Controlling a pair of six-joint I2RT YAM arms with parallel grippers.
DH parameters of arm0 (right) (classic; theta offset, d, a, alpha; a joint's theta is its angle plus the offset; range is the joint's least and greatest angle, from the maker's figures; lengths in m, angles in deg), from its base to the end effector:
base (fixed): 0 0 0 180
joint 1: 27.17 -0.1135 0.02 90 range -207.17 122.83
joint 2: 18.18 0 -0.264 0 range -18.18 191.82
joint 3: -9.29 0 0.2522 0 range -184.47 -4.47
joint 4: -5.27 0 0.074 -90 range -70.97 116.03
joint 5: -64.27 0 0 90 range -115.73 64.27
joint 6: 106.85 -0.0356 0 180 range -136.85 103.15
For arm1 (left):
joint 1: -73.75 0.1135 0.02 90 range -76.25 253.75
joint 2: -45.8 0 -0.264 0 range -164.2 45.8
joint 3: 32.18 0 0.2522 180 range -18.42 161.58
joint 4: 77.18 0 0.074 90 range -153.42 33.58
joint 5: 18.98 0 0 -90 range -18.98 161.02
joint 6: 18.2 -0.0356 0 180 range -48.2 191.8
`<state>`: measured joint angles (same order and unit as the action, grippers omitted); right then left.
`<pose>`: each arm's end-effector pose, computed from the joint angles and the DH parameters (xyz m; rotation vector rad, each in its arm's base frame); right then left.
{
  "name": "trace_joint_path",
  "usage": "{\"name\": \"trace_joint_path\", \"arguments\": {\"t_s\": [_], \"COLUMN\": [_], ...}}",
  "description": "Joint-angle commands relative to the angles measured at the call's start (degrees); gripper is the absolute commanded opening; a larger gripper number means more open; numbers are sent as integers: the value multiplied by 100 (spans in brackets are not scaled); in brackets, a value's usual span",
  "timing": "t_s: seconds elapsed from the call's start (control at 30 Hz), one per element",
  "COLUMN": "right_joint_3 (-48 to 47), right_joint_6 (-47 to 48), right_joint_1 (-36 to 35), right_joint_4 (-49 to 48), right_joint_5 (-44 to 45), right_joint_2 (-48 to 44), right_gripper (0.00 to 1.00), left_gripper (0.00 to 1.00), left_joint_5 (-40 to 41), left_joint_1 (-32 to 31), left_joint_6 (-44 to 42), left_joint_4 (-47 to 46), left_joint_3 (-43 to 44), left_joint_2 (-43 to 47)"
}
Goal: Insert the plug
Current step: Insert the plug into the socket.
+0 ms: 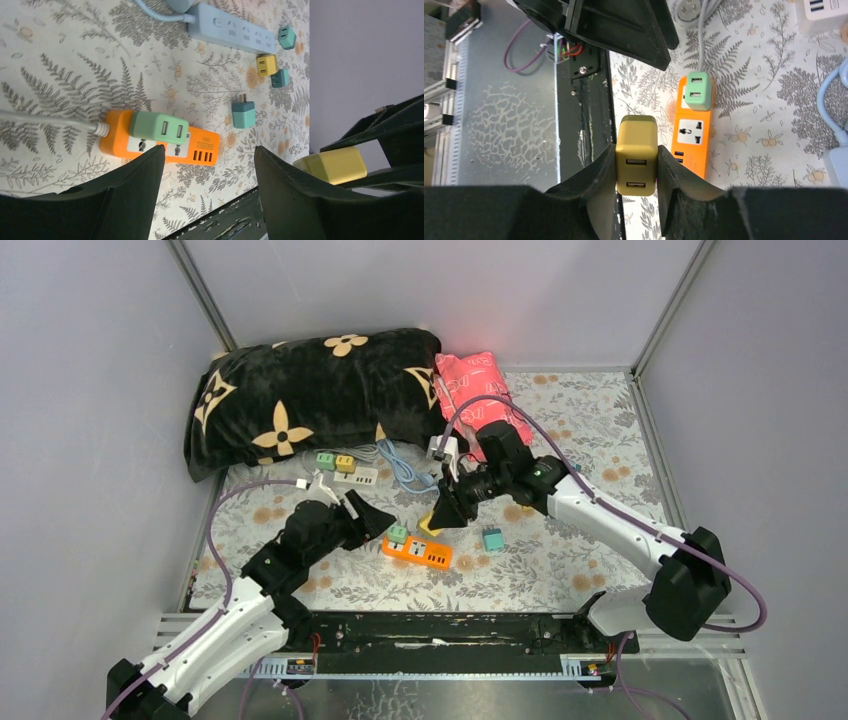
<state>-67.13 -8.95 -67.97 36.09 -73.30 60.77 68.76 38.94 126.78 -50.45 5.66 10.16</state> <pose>0.2124 0.2180 0.3076 -1.3338 1.7249 1.2205 0.1282 -0.0909 0.2315 -0.3507 2.1279 -1.0086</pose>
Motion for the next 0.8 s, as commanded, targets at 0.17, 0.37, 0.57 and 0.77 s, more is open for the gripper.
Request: {"name": "trace_joint_path", "arguments": {"t_s": [0.17,0.37,0.57,0.77], "right_joint_3": [-678,-929,-1063,-1138], "right_joint_6": [612,794,894,932], "right_joint_1": [-361,-569,-731,-930], "right_joint_4": [740,1037,1157,1168], "right_joint_5": [983,1417,1724,2030], "right_joint_2": [303,620,932,1218], "right_gripper": [0,0,0,0], "left_gripper": [73,67,58,54], "left_joint_5": [589,629,522,565], "left_joint_1": [35,35,35,35], "left_joint_6": [765,918,971,934], "left_joint_4": [571,712,485,338], "left_joint_3": [-228,-294,-425,-489], "left_joint_2": [28,-137,-433,-769]}}
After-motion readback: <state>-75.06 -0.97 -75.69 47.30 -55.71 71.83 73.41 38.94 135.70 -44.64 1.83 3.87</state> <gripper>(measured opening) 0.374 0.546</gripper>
